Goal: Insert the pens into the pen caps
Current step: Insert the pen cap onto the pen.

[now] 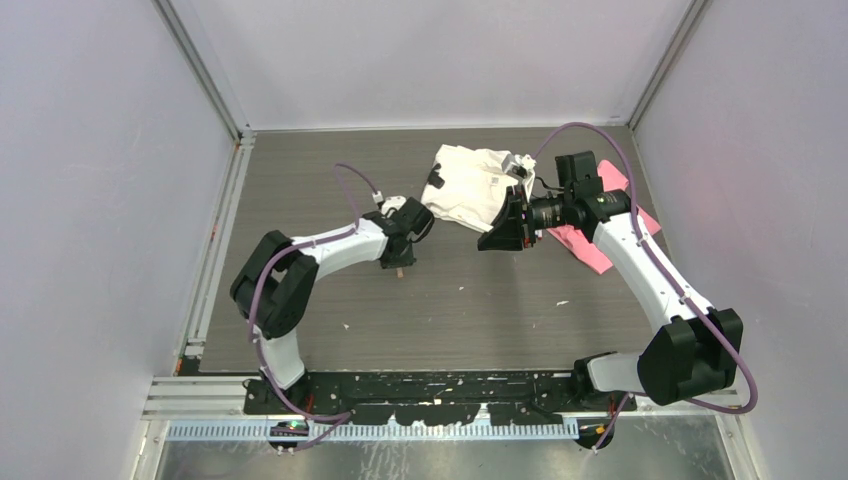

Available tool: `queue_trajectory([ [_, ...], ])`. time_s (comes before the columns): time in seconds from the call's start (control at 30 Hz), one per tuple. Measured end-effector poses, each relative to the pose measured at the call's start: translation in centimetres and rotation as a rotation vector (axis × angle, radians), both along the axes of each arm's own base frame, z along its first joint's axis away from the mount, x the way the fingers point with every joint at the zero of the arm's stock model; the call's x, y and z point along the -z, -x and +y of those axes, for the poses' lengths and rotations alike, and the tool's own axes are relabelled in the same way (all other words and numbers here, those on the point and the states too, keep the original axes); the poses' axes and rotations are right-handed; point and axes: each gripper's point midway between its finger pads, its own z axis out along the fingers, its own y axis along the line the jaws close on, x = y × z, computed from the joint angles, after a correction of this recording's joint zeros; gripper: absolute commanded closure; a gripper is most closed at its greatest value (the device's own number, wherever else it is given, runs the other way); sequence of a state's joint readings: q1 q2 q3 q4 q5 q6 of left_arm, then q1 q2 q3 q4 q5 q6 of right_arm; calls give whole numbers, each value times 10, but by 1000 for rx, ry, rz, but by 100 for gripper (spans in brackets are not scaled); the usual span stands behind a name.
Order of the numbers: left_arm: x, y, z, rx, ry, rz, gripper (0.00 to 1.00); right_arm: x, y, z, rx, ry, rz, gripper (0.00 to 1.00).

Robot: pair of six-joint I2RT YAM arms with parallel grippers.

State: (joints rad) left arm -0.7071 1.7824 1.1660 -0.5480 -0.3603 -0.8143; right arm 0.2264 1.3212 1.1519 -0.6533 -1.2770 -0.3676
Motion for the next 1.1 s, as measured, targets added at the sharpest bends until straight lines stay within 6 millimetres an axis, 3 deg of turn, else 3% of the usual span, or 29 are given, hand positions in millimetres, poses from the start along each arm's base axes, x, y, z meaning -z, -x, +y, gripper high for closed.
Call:
queue_trajectory([
  [0.27, 16, 13, 2, 0, -85, 70, 74, 0, 0, 0, 0, 0, 0, 99],
  [0.73, 18, 11, -4, -32, -74, 65, 66, 0, 0, 0, -1, -1, 0, 99],
  [1.1, 20, 13, -7, -61, -27, 50, 74, 0, 0, 0, 0, -1, 0, 99],
])
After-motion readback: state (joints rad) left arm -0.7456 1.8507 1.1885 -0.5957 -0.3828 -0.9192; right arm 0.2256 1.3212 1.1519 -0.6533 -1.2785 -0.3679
